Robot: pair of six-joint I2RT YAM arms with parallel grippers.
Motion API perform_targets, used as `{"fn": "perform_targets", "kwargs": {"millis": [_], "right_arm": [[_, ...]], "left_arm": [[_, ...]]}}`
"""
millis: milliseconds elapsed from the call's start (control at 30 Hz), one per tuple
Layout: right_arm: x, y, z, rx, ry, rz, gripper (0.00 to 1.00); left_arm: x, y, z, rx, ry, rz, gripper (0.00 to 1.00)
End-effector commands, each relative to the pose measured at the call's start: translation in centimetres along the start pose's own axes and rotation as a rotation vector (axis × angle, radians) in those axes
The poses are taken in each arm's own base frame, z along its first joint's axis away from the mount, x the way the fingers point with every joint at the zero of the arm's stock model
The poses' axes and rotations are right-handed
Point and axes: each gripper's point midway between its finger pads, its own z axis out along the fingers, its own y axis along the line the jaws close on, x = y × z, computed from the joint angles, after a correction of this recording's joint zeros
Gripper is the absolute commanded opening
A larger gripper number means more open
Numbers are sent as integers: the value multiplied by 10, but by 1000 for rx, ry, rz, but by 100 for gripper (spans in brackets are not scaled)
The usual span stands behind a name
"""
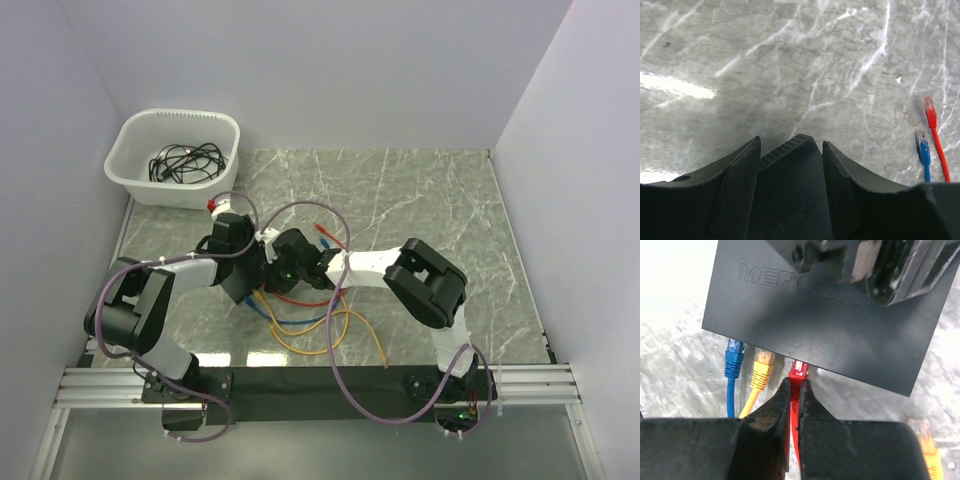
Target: Insert the plug into the switch port
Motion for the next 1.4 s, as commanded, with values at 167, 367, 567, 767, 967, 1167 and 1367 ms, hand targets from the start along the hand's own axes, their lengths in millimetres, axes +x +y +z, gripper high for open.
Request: {"fn": "perform_targets", "kwargs": {"millis": [167, 367, 567, 767, 967, 1167, 1367], "right_arm": [[-148, 32, -5, -58, -408, -88, 0], [-138, 24, -1, -16, -361, -93, 24], [-134, 17, -12, 33, -337, -99, 43], [-133, 13, -36, 86, -348, -97, 46], [-133, 8, -73, 156, -377, -102, 48], [-119, -10, -108, 275, -374, -123, 53], [-102, -31, -110, 377, -301, -169, 63]], "left_arm": [[59, 8, -24, 19, 331, -39, 57], [32, 17, -24, 1, 287, -58, 58], [23, 21, -26, -2, 256, -89, 57], [8, 17, -32, 4, 198, -98, 57], [-31, 6, -49, 8, 74, -122, 58], [-63, -18, -83, 123, -54, -157, 60], [-57, -2, -119, 132, -151, -185, 60]]}}
